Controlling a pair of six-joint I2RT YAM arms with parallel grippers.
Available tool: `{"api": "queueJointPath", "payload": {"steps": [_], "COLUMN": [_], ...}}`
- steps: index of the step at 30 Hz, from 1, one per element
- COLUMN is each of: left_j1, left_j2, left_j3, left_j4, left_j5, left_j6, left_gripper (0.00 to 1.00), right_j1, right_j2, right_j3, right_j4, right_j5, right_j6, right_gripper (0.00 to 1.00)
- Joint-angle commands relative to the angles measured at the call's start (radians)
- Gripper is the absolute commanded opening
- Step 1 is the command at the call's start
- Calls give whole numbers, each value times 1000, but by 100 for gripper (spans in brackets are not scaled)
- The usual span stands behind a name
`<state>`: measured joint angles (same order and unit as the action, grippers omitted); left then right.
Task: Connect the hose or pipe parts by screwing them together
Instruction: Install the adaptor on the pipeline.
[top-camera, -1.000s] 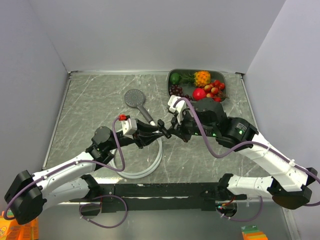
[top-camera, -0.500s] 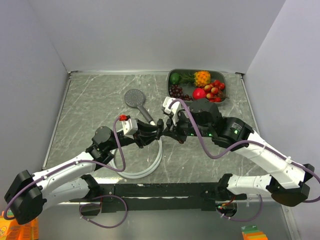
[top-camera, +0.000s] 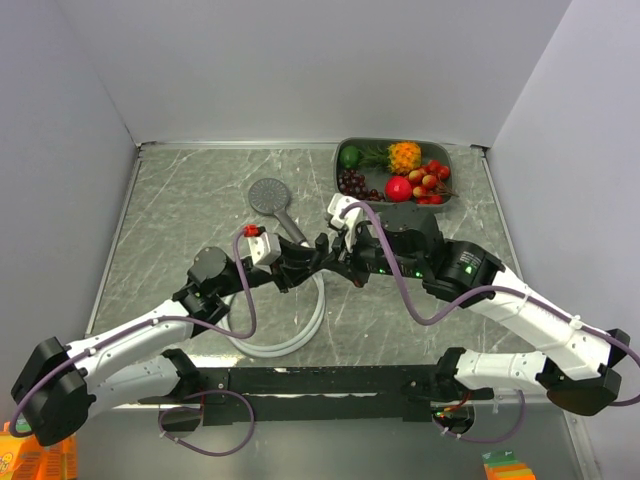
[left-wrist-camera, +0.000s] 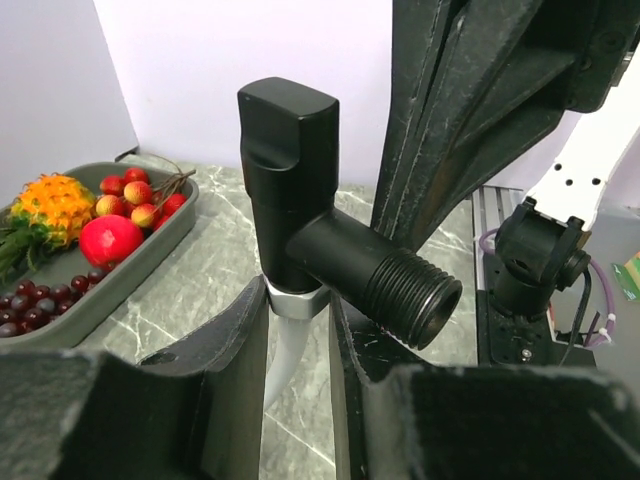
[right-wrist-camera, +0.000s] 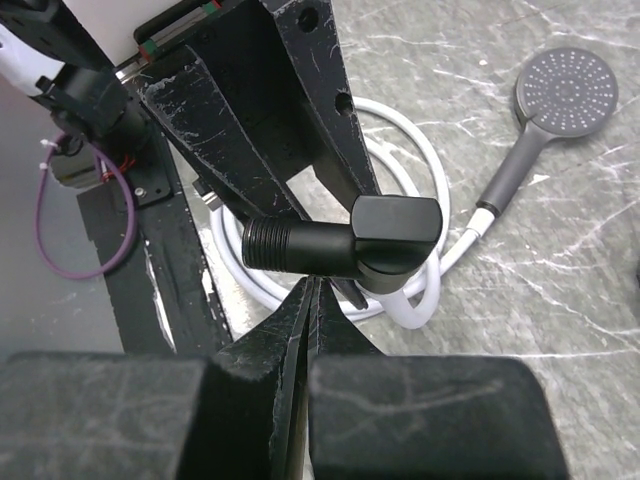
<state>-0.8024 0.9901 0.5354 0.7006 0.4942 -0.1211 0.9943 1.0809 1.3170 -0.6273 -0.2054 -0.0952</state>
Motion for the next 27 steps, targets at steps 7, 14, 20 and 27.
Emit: {"api": "queueJointPath", "payload": {"steps": [7,14,20,27], "left_j1": [-15,-12,-1,0], "left_j2": [-5,-28,-47,-62], "left_j3": [55,38,31,23], "left_j4": [45,62,51,48], "left_j5": [115,170,253,277], "left_j6": [-34,-86,-117,-130], "left_gripper": [1,1,1,1], "right_j1": [23,20,-16,-54], "right_j2": [-95,-99,-20,42], "right_j3": [132,137,188,258], "right_j4": [-73,-160,-255,-242], "right_j5": [-48,-96,-300,-319], "right_j6": [-136,-355,-529,-563], "right_gripper": [66,100,100,99]}}
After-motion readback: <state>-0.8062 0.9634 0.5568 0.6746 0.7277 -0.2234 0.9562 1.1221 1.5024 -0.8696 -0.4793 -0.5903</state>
